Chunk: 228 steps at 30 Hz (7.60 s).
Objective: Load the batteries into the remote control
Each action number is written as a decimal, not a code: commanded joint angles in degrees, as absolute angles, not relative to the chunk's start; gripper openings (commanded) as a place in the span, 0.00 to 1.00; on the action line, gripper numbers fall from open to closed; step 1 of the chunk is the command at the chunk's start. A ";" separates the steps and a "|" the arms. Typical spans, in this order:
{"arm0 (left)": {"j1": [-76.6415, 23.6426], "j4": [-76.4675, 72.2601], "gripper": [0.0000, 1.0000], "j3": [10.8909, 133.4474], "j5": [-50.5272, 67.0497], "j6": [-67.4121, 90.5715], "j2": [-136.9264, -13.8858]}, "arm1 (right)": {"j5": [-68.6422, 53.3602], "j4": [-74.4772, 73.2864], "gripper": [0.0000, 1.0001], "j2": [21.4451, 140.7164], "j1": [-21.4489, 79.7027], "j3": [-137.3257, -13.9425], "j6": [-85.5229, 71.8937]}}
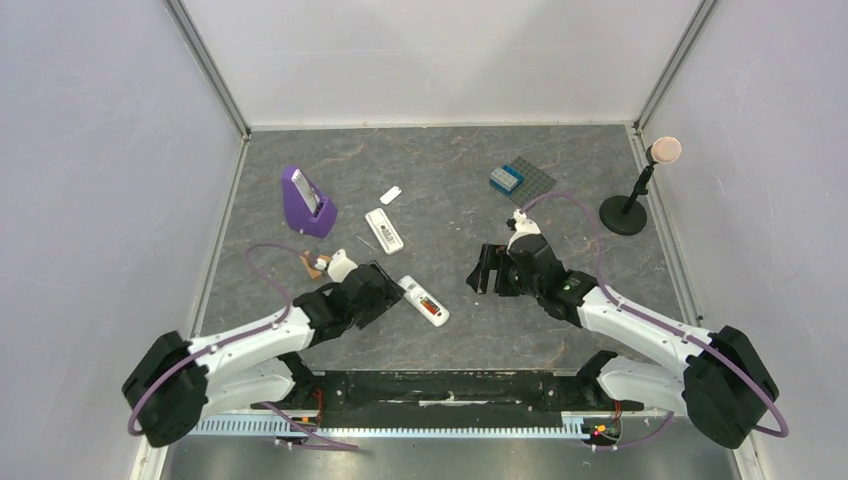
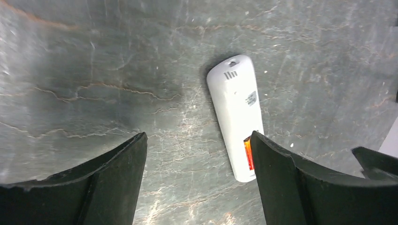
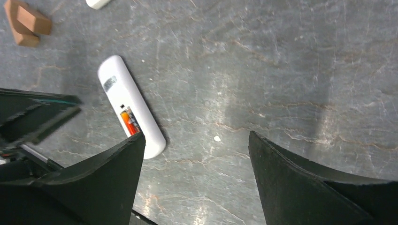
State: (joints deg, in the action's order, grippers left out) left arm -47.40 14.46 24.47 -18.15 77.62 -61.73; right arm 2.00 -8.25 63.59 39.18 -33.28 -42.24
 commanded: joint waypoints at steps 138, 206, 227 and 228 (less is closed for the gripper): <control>-44.43 17.93 0.29 64.36 2.24 15.34 -95.74 | 3.72 -0.55 0.71 71.74 38.39 -37.49 -41.76; -28.93 17.40 0.78 48.48 -1.13 26.44 -66.43 | -3.40 -3.63 0.00 103.73 37.38 -65.33 -12.84; -36.24 4.65 0.72 39.08 28.63 -25.33 -49.79 | -26.01 -12.57 0.00 82.97 35.62 -50.69 -50.00; -38.10 4.04 0.72 37.65 29.90 -30.09 -49.32 | -26.02 -13.70 0.00 82.21 35.67 -50.84 -50.31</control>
State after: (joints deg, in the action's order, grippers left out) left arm -33.65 10.44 40.66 25.69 -11.20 -50.87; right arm -23.97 -10.55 86.02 35.62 -50.96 -43.55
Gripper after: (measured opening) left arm 0.721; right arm 0.010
